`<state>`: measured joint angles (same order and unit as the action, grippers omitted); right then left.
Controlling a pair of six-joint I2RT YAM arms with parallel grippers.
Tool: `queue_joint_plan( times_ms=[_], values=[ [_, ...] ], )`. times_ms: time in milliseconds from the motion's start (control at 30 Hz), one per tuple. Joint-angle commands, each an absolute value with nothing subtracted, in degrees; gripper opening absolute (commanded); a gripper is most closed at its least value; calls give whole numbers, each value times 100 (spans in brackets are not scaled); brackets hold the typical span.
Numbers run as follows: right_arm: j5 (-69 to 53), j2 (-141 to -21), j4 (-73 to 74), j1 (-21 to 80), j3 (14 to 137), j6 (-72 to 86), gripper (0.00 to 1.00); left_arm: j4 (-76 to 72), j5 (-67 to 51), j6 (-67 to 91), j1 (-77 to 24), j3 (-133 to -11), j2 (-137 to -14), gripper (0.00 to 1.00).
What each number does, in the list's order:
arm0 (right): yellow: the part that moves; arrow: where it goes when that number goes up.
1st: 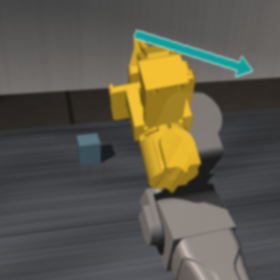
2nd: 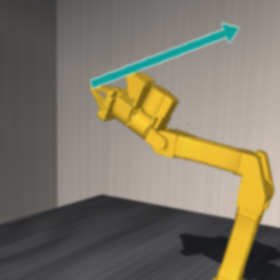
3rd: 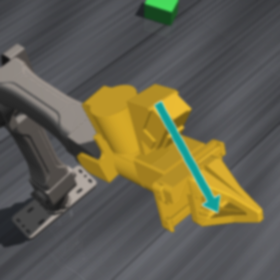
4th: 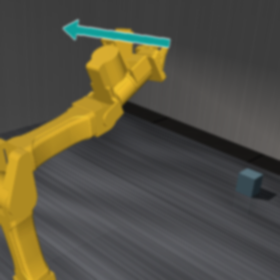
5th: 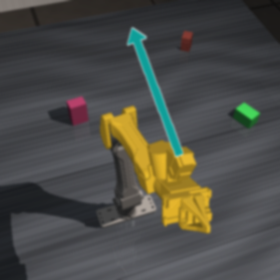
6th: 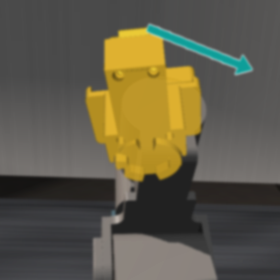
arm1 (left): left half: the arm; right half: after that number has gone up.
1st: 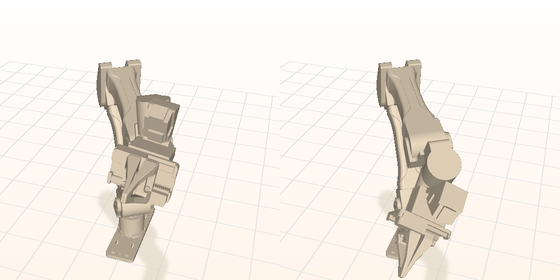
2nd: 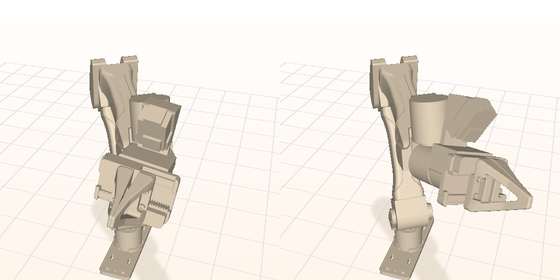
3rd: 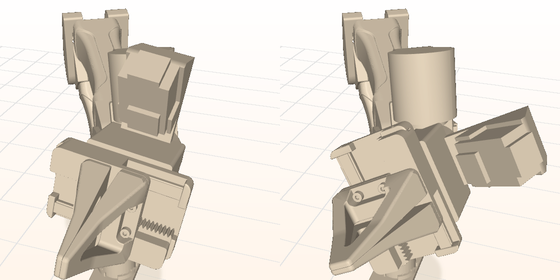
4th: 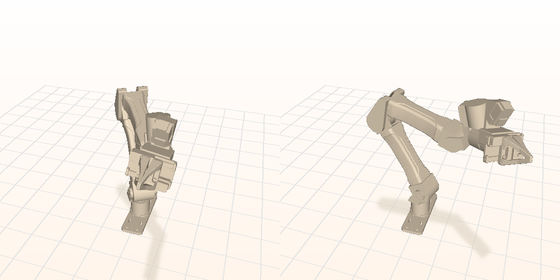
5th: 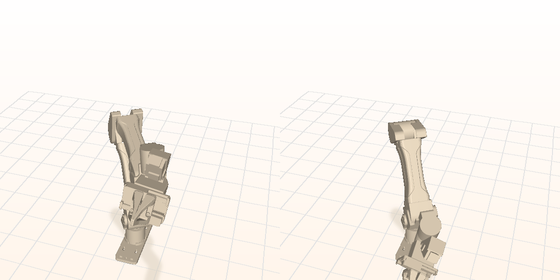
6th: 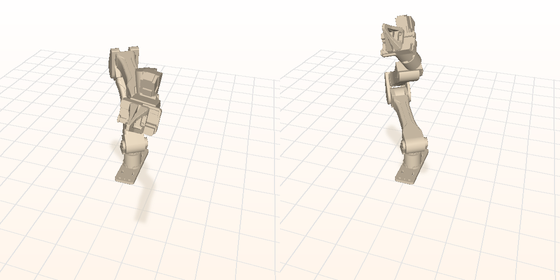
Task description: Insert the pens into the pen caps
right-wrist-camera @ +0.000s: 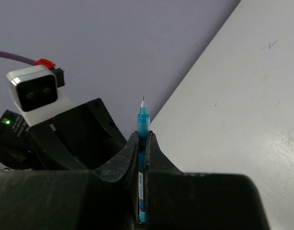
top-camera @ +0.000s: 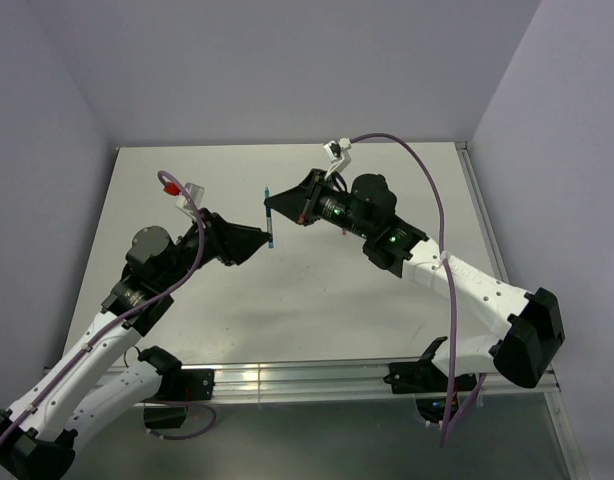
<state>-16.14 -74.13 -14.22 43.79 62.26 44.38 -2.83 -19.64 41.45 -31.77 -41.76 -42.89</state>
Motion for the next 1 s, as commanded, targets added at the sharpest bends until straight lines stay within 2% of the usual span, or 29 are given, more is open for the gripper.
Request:
queue_joint_plan(
  times_ms=[0, 600, 967],
  values=[
    [-1661, -7172, -1846, 4447, 6170, 4500, 0, -650, -2092, 4227, -3147, -4149, -4342, 51],
    [-1705, -7506, -2030, 4807, 6398, 4509, 0, -870, -2232, 4333, -3146, -4192, -4465, 49],
    [-1679, -7585, -2224, 4887, 6442, 4491, 0, -791, -2233, 4342, -3155, -4175, -4430, 38]
  ],
)
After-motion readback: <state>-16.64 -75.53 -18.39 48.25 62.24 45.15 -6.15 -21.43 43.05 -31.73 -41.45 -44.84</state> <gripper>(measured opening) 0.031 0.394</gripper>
